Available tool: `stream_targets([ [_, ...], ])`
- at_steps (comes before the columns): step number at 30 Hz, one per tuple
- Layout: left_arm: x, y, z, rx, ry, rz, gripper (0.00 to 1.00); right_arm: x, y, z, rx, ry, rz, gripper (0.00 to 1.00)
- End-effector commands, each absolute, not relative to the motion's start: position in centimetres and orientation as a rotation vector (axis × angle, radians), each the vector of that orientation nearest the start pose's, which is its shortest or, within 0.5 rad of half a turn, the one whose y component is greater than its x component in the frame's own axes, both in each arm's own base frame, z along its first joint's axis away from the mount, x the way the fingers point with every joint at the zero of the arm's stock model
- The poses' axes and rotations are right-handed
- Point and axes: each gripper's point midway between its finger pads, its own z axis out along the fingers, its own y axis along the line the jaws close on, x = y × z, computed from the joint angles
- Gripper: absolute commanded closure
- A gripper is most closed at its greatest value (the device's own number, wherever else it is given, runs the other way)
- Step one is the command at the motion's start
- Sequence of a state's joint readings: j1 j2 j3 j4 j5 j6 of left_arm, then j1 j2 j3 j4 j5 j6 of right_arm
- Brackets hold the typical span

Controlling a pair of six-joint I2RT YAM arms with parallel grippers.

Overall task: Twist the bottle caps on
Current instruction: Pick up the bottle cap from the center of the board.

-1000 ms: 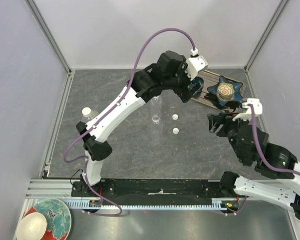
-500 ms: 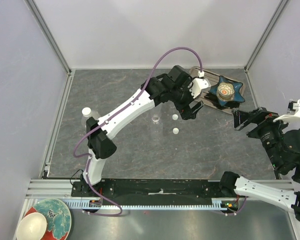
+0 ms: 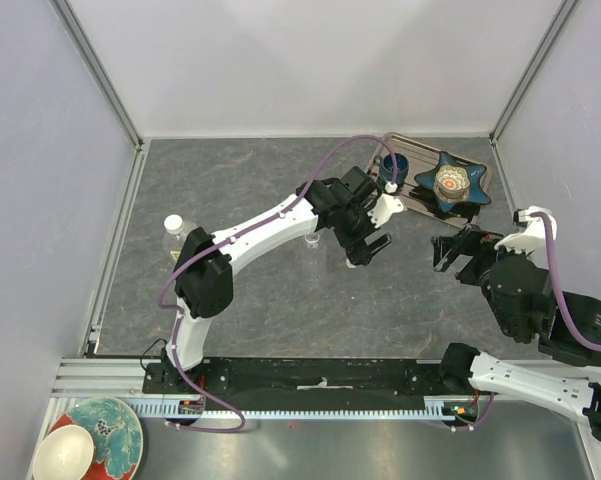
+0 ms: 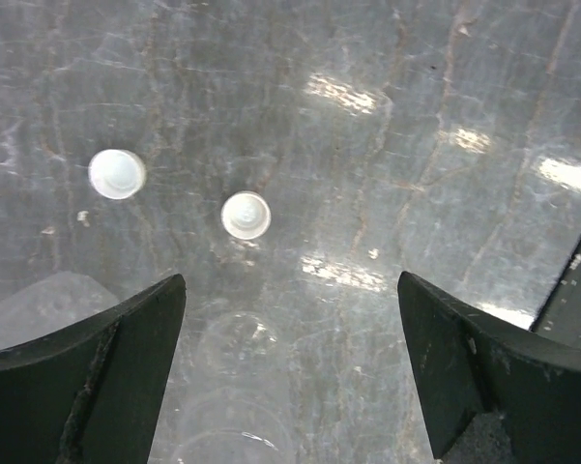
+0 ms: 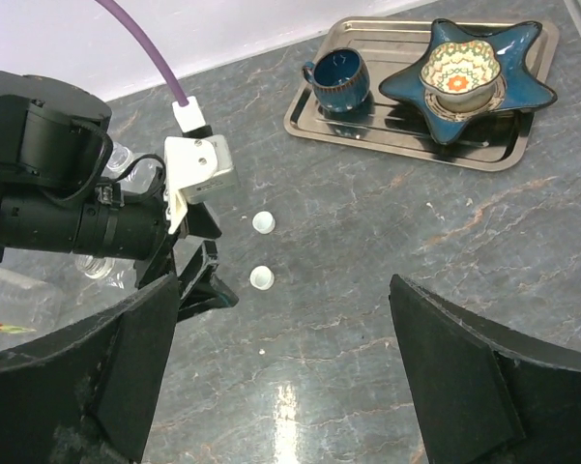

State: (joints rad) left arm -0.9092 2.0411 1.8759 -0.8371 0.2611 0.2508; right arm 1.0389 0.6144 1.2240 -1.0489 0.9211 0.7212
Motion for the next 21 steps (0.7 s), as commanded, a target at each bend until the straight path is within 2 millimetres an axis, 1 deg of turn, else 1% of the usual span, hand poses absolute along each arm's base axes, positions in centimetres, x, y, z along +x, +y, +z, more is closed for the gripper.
stream_targets([
  [1, 30.0, -40.7, 14.3, 1.476, 2.065, -0.463, 0.04, 18.2, 7.0, 34.6, 0.3, 1.809, 0.352, 0.03],
  [3, 30.3, -40.8, 13.3, 1.468, 2.078, -0.458, 0.05, 18.5, 7.4, 34.7, 0.286, 1.814, 0.335, 0.03],
  [4, 30.3, -40.5, 12.6, 1.467, 2.093, -0.442, 0.05, 18.5, 7.4, 35.0, 0.283, 1.812, 0.337, 0.03],
  [5, 30.6, -40.6, 12.2, 1.464, 2.085, -0.437, 0.06, 18.6, 7.7, 35.1, 0.277, 1.814, 0.336, 0.06],
  [6, 30.9, -40.4, 11.7, 1.457, 2.091, -0.425, 0.15, 18.6, 7.7, 35.1, 0.271, 1.814, 0.333, 0.08],
  [9, 31.4, -40.2, 10.3, 1.457, 2.115, -0.401, 0.38, 18.6, 7.8, 35.3, 0.271, 1.81, 0.338, 0.16],
  [12, 31.4, -40.4, 9.4, 1.459, 2.13, -0.412, 0.38, 18.7, 7.9, 35.2, 0.273, 1.808, 0.344, 0.18],
  [16, 30.7, -41.0, 8.8, 1.472, 2.141, -0.452, 0.38, 18.7, 8.0, 34.8, 0.271, 1.814, 0.342, 0.2],
  [18, 30.5, -41.1, 8.4, 1.475, 2.15, -0.454, 0.39, 18.6, 7.9, 34.8, 0.275, 1.812, 0.347, 0.2],
  [19, 30.4, -41.2, 7.8, 1.481, 2.159, -0.449, 0.39, 18.5, 7.8, 34.8, 0.279, 1.809, 0.352, 0.2],
  [20, 30.4, -41.3, 7.5, 1.481, 2.161, -0.442, 0.39, 18.5, 7.7, 34.8, 0.281, 1.807, 0.358, 0.21],
  [21, 30.5, -41.4, 7.4, 1.481, 2.16, -0.437, 0.41, 18.4, 7.6, 34.9, 0.283, 1.804, 0.362, 0.21],
])
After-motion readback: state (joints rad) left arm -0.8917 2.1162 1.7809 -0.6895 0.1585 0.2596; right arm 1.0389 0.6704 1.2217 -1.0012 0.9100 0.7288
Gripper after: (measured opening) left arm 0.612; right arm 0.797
